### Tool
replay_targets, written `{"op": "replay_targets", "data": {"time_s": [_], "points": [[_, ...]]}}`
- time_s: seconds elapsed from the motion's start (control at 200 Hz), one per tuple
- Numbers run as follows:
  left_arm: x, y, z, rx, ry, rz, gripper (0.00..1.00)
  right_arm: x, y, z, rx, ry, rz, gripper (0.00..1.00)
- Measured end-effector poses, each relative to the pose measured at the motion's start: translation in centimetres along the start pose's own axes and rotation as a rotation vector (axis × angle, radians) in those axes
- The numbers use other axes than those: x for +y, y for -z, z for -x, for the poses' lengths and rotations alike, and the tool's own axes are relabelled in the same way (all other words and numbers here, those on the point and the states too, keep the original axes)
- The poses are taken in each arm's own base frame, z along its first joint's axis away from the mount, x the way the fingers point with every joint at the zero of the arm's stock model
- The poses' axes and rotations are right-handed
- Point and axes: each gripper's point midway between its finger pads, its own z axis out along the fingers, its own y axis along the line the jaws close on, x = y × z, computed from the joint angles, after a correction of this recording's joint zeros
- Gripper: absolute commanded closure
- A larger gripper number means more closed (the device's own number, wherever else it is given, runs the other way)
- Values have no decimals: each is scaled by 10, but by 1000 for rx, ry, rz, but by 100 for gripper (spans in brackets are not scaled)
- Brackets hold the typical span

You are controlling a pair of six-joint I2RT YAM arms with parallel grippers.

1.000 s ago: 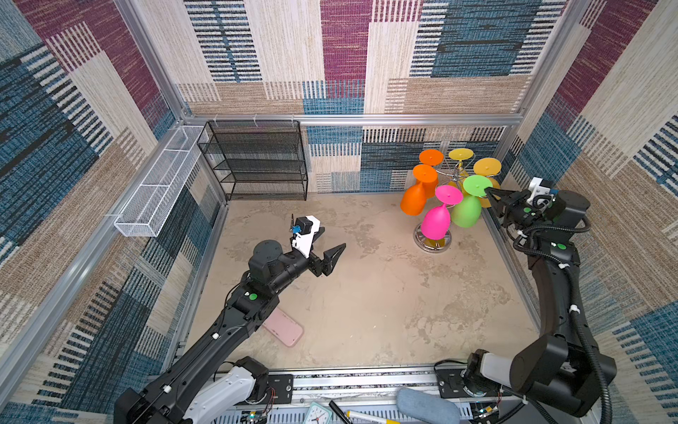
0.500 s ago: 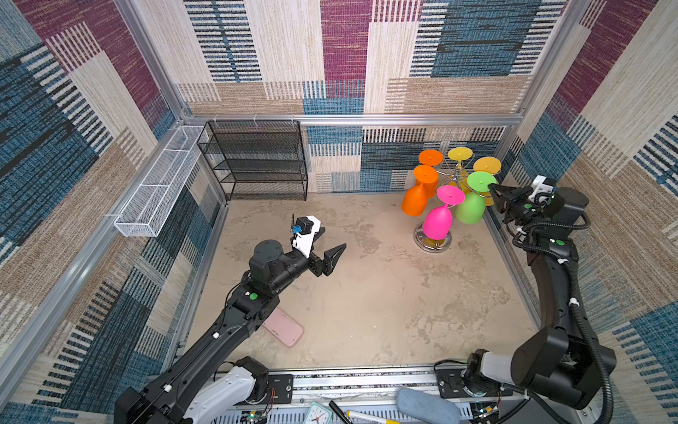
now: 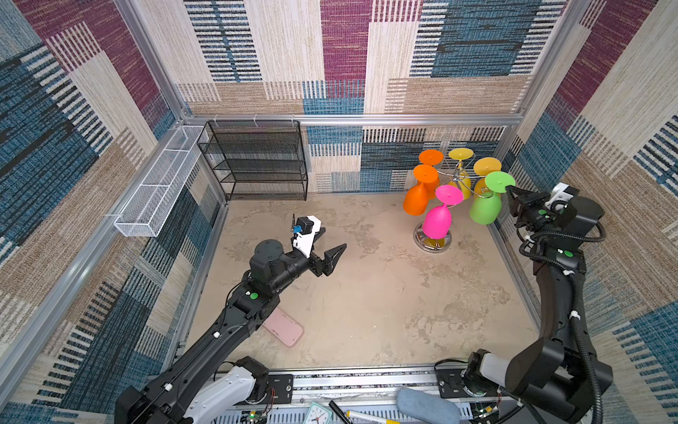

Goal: Take the wine glass off the wine glass rack
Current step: Pick up the wine glass from the wine glass rack.

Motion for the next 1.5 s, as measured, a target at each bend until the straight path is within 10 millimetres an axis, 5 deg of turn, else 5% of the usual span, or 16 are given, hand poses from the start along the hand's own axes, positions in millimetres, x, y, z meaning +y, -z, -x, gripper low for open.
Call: {"op": "replay_targets", "data": {"time_s": [0.26,0.491,0.911,1.257,1.497], "points": [[-1,-1,-1,5,1,-1,14,16,26,-3,-49,71,5,100],[-1,-5,-7,28,8,-1,14,30,68,-16,-145,215,-18,100],[24,-13,-12,101,76,138,10,110,125,-44,-256,643,130,100],[44,-12,5,156,168,257,11,158,137,-66,-222,912,287,100],[66,-1,3,201,231,320,13,168,125,-70,-173,969,345,100]]}}
